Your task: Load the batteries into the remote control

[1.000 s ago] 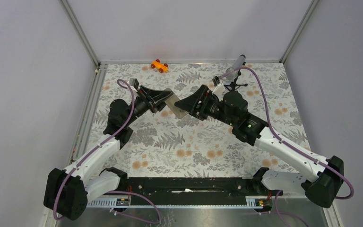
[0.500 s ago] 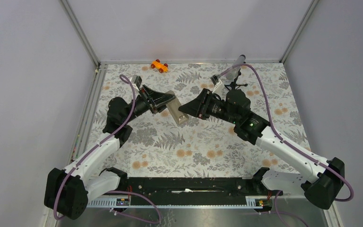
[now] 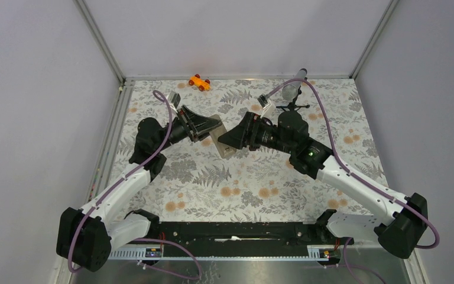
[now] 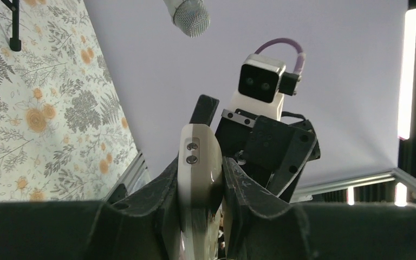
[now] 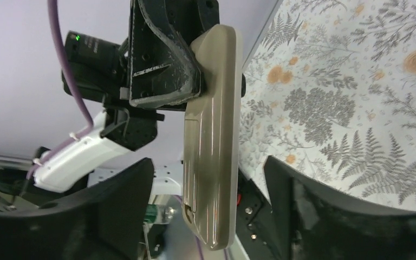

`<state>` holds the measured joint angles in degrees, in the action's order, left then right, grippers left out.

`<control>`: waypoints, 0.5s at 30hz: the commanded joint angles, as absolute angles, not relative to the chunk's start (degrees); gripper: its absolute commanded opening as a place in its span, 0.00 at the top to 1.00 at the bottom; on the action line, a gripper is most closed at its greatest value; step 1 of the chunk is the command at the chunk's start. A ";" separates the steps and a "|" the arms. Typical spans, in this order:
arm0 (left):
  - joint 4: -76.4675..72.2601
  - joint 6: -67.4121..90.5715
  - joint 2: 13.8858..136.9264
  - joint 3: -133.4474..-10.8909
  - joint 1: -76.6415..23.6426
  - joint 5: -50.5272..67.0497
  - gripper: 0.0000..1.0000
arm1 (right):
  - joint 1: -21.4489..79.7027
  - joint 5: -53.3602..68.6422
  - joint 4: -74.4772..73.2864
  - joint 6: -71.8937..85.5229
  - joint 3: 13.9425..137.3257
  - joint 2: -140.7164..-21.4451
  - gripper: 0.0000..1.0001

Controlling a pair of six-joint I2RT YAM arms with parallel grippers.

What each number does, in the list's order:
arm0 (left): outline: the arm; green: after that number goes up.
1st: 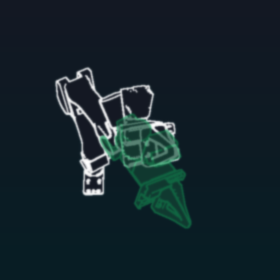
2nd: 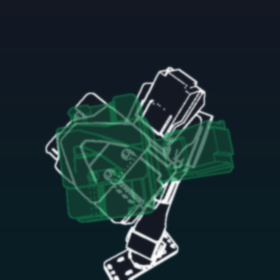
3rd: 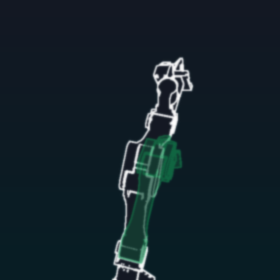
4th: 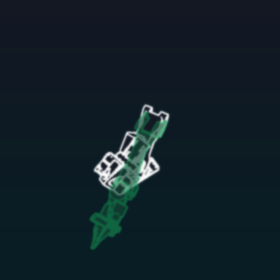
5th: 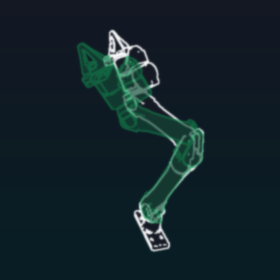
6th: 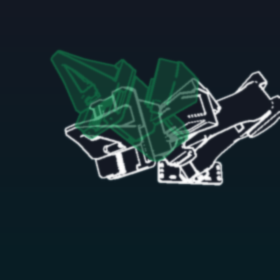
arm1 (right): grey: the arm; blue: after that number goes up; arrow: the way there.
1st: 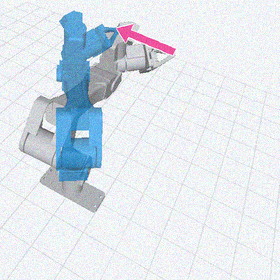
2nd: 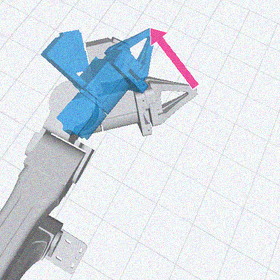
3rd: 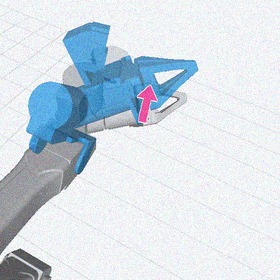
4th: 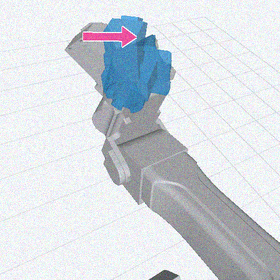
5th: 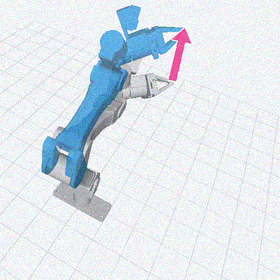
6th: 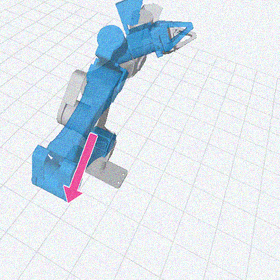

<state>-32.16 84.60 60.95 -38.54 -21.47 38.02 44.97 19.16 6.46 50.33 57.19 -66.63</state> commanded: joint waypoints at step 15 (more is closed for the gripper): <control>-29.79 67.95 63.02 -46.02 -21.87 56.77 0.88 | 45.26 42.26 20.77 46.13 58.89 -71.23 0.64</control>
